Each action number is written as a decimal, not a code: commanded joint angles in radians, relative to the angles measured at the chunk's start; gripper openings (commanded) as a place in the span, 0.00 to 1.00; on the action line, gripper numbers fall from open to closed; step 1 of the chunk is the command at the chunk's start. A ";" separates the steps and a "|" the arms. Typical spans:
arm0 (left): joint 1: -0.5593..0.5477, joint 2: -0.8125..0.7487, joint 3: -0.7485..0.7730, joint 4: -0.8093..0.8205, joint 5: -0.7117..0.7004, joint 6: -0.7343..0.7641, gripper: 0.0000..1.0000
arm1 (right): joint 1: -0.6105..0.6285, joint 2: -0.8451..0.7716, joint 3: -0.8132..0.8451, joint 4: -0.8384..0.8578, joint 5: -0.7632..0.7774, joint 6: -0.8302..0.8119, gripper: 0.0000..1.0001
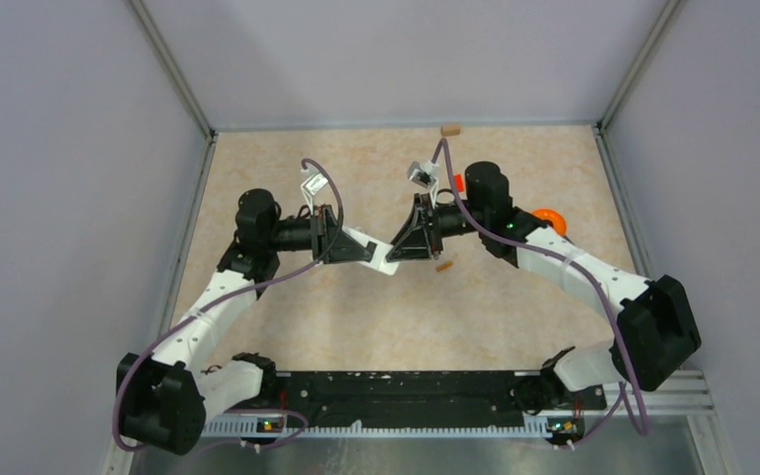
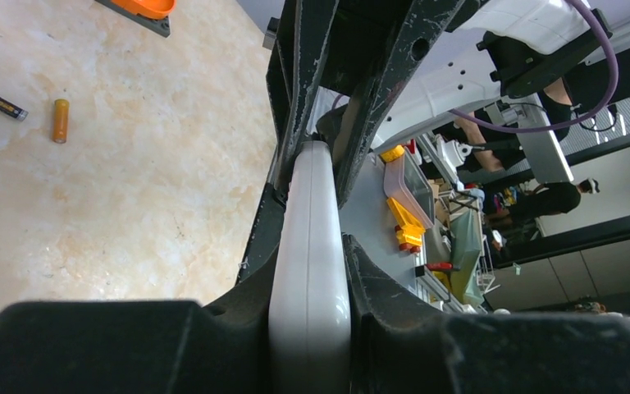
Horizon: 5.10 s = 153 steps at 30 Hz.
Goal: Load the batteries into the remote control
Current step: Place the remote control at the center of the board, then adjust the remote control at the center of the board.
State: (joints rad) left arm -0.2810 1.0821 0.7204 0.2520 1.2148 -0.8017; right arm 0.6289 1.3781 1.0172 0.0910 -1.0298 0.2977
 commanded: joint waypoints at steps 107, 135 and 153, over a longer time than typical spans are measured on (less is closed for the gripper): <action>0.062 -0.008 -0.180 -0.551 -1.270 -0.113 0.99 | 0.040 0.860 0.510 0.113 0.721 0.325 0.36; 0.075 -0.027 -0.184 -0.519 -1.357 -0.074 0.74 | 0.127 0.520 0.183 -0.088 0.711 -0.076 0.46; 0.093 -0.190 -0.182 -0.708 -1.443 -0.124 0.94 | 0.220 0.501 0.125 0.029 0.599 -0.787 0.78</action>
State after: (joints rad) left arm -0.2031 0.9325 0.5224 -0.4301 -0.2050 -0.9077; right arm 0.8204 1.8828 1.1957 -0.0364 -0.4000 -0.3218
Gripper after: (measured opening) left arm 0.912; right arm 0.777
